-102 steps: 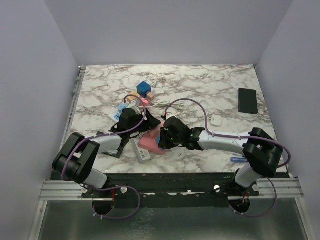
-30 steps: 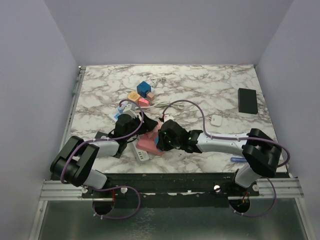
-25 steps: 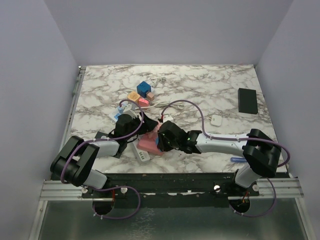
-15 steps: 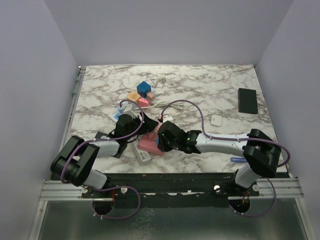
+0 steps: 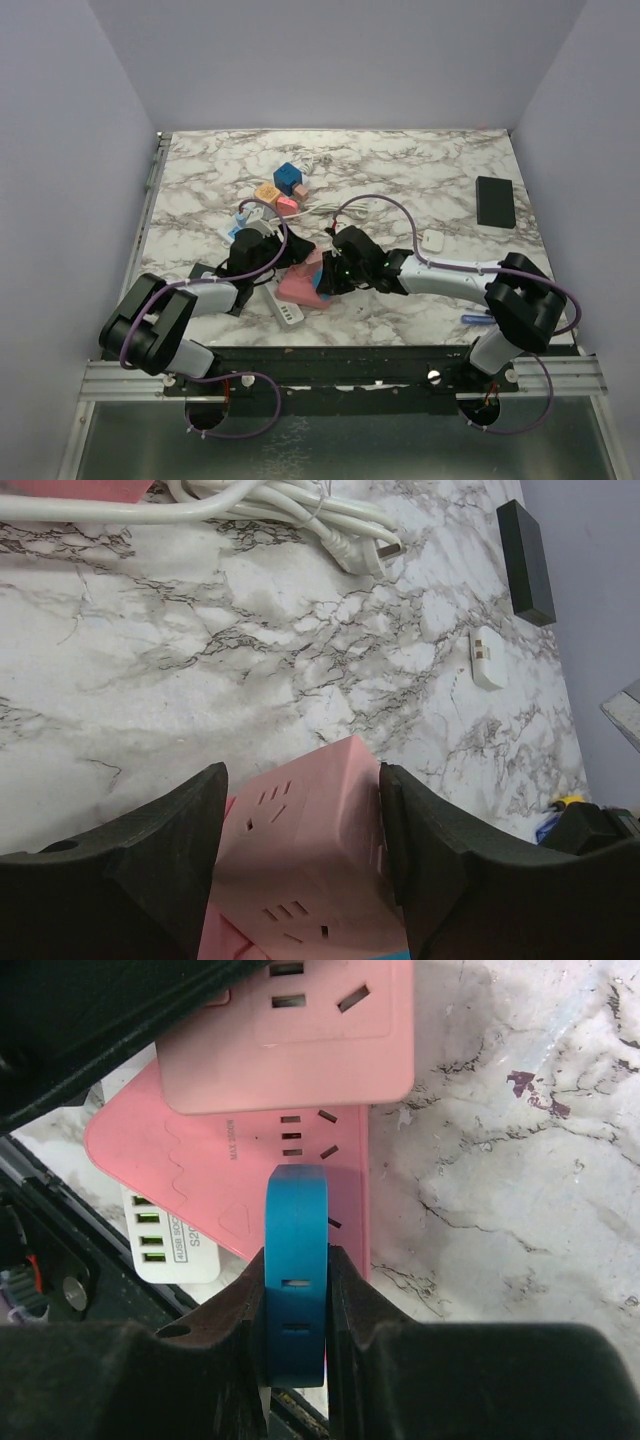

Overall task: Pull the plug off the socket
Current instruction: Remove the plug from the socket.

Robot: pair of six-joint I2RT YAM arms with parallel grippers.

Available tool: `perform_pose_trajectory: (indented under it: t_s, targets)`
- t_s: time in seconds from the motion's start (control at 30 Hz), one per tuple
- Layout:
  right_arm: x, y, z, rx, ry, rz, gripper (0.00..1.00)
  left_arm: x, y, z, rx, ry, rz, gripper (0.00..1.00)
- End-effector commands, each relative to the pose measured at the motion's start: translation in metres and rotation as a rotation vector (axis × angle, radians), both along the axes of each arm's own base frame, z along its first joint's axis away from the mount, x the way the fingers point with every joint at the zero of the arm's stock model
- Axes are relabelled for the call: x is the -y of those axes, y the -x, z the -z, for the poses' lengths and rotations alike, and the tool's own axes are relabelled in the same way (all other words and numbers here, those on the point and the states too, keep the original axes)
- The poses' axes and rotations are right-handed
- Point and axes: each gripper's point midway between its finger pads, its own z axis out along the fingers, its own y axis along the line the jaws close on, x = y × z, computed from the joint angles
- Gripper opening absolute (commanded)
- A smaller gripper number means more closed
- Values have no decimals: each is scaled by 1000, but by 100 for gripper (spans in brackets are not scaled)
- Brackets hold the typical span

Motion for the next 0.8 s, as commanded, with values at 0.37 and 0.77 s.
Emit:
perform_pose_trajectory:
  t_s: [0.37, 0.77]
  targets:
    - [-2, -11, -2, -44, -73, -28, 0, -7, 19, 26, -58, -78, 41, 26]
    - [5, -24, -10, 44, -39, -12, 0, -6, 18, 28, -79, -69, 32, 25]
